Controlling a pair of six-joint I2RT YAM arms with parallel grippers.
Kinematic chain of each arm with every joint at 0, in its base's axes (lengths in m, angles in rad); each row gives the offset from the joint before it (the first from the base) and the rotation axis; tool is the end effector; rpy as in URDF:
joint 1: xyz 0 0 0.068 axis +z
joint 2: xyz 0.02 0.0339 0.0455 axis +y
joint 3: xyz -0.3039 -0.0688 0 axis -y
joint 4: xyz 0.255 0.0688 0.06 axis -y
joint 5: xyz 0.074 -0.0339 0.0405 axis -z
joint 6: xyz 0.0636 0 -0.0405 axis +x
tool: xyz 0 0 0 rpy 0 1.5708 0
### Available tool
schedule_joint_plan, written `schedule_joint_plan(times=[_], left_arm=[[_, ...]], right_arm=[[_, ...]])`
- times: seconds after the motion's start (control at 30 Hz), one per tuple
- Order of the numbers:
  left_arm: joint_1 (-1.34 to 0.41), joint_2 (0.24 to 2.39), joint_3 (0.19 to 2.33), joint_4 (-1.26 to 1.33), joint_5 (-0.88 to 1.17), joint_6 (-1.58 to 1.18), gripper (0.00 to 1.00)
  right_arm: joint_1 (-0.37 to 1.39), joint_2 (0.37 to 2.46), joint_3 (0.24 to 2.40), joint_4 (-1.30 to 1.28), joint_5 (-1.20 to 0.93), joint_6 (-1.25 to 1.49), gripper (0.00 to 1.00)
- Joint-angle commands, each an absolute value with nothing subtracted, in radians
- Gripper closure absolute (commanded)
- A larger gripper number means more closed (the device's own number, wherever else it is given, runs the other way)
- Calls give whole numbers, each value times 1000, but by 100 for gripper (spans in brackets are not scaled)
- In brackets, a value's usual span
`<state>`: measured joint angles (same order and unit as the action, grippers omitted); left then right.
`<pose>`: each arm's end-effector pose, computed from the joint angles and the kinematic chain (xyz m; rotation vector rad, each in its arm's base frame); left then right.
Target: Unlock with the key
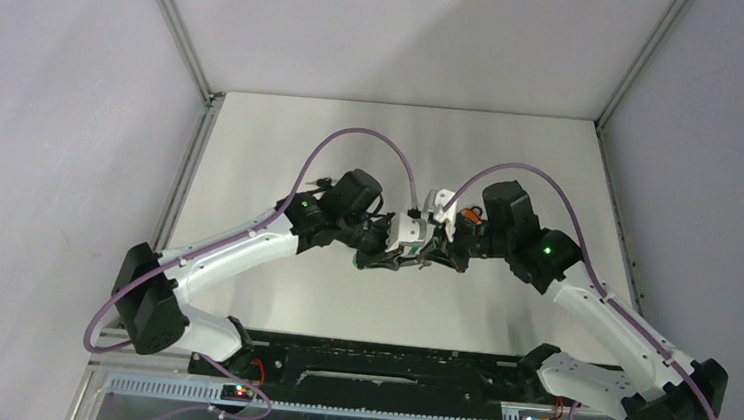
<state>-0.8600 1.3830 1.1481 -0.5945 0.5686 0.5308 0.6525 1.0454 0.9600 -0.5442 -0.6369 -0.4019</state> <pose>0.1772 -0.2583 0.3170 1.7285 1.6504 -0.8358 0.1581 0.1684 0.3408 -1.3927 1.6759 0.8395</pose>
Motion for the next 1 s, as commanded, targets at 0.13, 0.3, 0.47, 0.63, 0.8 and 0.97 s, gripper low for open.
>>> schedule_joint_plan(times=[0.13, 0.3, 0.47, 0.63, 0.8, 0.97], left_arm=[[-866, 1336, 1121, -439, 426, 476, 100], [-873, 1331, 1113, -427, 385, 469, 100], [-874, 1331, 1098, -434, 455, 485, 100], [-875, 1320, 1087, -456, 517, 510, 100], [-872, 1304, 1091, -469, 534, 516, 100], [-841, 1283, 1124, -537, 682, 542, 100]], right_arm=[[522, 1160, 990, -466, -811, -203, 100], [459, 1218, 995, -452, -916, -143, 100], [415, 1230, 995, -446, -1016, -130, 90], [355, 1185, 995, -438, -1091, -123, 72], [281, 1141, 996, -428, -1158, -115, 62], [248, 1079, 996, -527, -1160, -330, 50]])
